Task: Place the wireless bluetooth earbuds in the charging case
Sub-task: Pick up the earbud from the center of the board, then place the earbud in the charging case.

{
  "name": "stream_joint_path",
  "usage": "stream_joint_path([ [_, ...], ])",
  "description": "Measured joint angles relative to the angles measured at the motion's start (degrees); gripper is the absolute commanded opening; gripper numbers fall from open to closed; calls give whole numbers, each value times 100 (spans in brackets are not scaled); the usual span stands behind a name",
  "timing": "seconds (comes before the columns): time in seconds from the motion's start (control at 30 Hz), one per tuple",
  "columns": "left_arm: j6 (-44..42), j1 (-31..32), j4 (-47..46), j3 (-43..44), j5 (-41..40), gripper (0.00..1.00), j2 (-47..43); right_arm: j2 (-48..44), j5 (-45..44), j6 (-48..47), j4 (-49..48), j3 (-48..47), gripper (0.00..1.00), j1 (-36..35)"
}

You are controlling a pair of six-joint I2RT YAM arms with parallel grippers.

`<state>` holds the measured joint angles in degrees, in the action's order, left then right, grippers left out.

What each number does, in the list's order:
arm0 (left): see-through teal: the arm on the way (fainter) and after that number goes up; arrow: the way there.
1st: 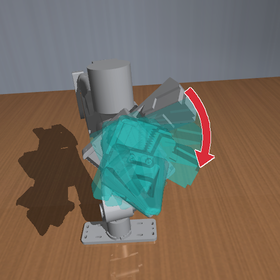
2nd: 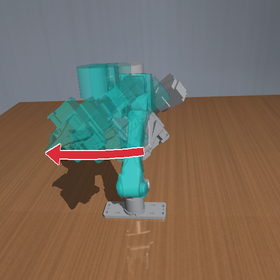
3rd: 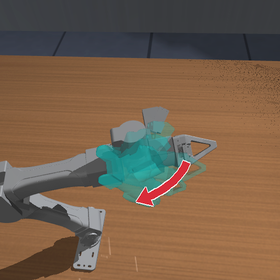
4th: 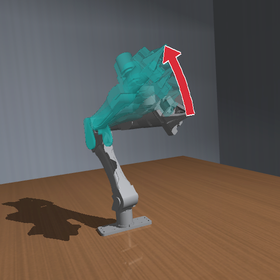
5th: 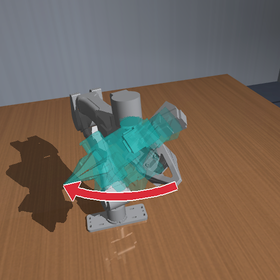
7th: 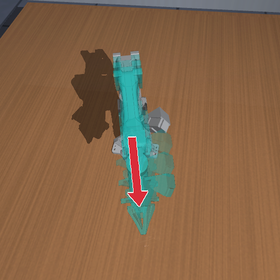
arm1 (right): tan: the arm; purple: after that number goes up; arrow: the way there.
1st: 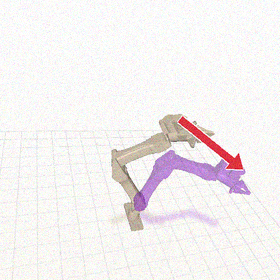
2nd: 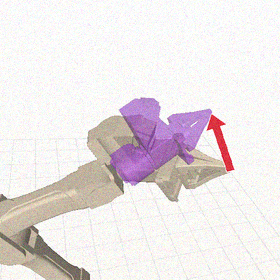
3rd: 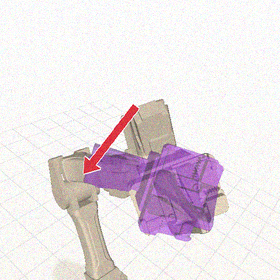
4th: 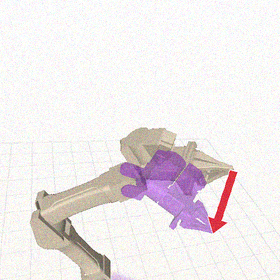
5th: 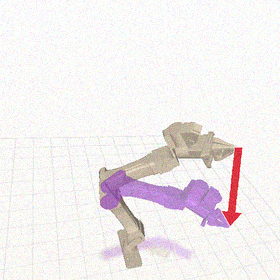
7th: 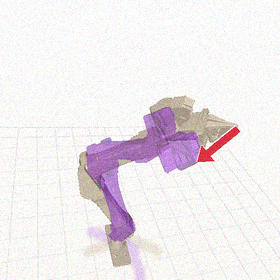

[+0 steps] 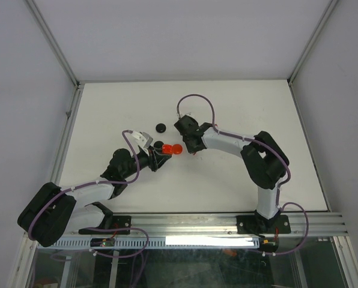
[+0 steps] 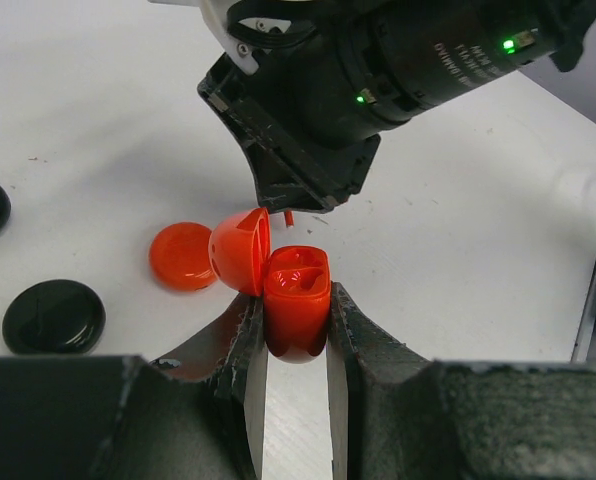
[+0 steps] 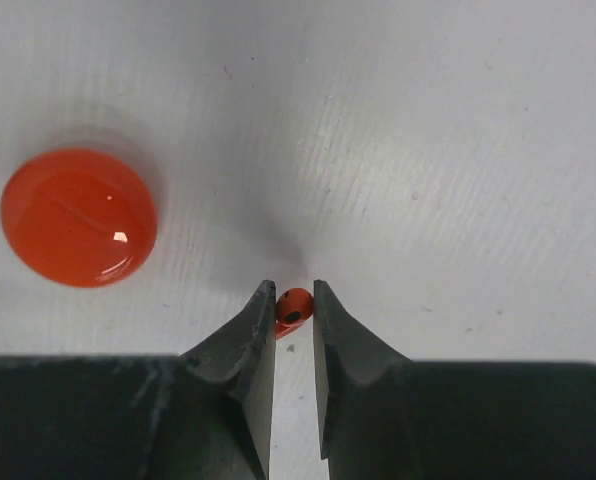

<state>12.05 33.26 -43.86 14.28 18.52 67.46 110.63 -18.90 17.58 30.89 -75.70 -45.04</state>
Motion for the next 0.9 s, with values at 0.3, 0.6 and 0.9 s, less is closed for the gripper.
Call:
stream_joint_path([
  [0.3,57,0,-297,-46,116,0,-4,-1335,-319,-837,-146,315,11,-339],
  [0.6,55,0,-588,-256,304,0,-118,-2833,-511,-1864,-968,756,11,-1064],
  [0.9,31,0,-1641,-721,623,0,-203,-3576,-597,-2992,-2500,1692,11,-2052],
])
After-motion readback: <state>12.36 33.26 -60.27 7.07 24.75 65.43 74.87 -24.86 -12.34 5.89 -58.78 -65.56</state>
